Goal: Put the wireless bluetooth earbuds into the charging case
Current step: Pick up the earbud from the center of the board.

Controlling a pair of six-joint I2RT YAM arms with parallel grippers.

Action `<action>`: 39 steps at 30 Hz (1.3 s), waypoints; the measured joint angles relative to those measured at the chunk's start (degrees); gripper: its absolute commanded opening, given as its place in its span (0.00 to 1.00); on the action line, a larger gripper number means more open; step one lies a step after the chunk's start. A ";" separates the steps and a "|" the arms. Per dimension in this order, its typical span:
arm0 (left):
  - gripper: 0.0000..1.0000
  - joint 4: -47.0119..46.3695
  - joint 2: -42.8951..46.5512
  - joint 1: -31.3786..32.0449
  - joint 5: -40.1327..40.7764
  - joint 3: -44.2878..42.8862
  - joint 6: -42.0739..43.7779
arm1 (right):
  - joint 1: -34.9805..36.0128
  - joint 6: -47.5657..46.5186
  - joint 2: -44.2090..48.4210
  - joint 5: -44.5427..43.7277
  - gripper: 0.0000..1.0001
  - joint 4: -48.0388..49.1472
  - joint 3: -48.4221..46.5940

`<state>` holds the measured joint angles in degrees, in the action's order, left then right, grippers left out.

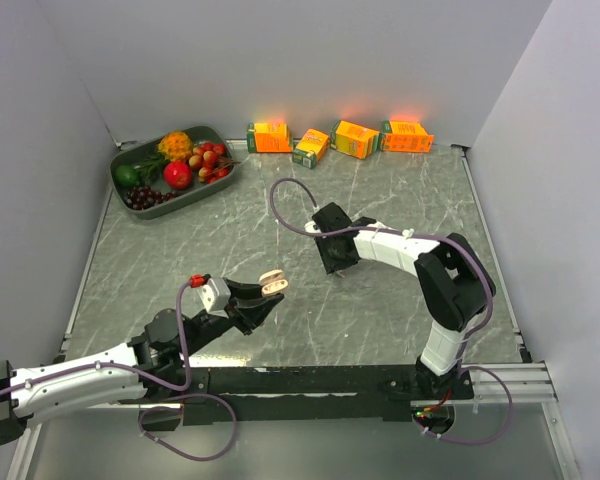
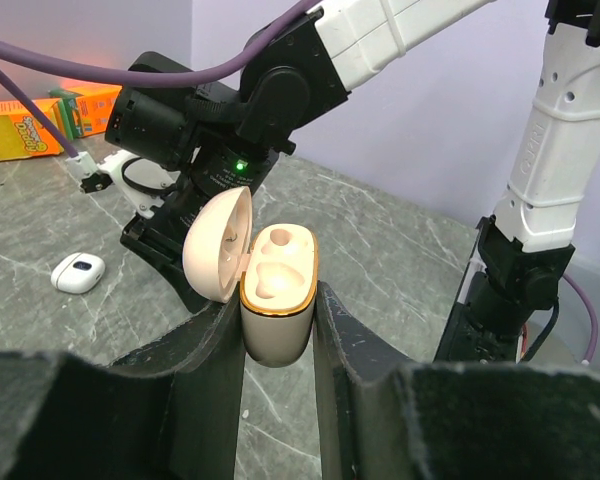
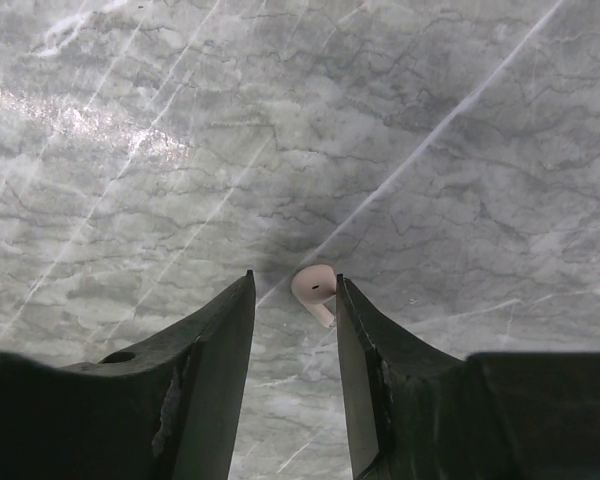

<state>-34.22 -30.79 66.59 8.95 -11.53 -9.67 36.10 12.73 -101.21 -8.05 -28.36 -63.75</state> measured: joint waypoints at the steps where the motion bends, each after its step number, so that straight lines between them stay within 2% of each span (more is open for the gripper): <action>1: 0.01 0.00 -0.07 0.00 0.00 0.00 -0.02 | 0.00 0.00 -0.11 0.15 0.44 0.07 0.00; 7: 0.01 0.26 -0.17 0.02 0.00 0.00 -0.02 | -0.02 0.24 -0.28 0.76 0.41 0.37 0.15; 18: 0.01 0.26 -0.94 0.31 -0.02 0.00 -0.02 | -0.15 1.97 -0.28 2.80 0.28 1.11 1.64; 21: 0.01 0.26 -0.94 0.42 -0.02 0.00 -0.04 | -0.35 2.49 -0.26 3.19 0.24 1.40 1.73; 26: 0.01 0.26 -0.98 0.55 -0.02 0.00 -0.04 | -0.48 2.86 -0.24 3.54 0.10 1.70 1.79; 30: 0.01 0.24 -1.25 0.59 -0.02 0.00 -0.07 | -0.61 3.26 -0.24 3.85 0.08 1.73 1.79; 33: 0.01 0.24 -1.31 0.63 0.00 0.00 -0.07 | -0.85 4.52 -0.20 4.59 0.00 1.81 1.81; 39: 0.01 0.22 -1.33 0.74 0.59 0.00 -0.11 | -1.42 12.31 0.70 6.62 0.00 4.04 3.52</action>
<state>-34.00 -32.12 67.33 9.54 -11.53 -9.78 34.68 25.04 -100.51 -1.43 -24.32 -60.23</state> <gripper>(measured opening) 0.331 0.280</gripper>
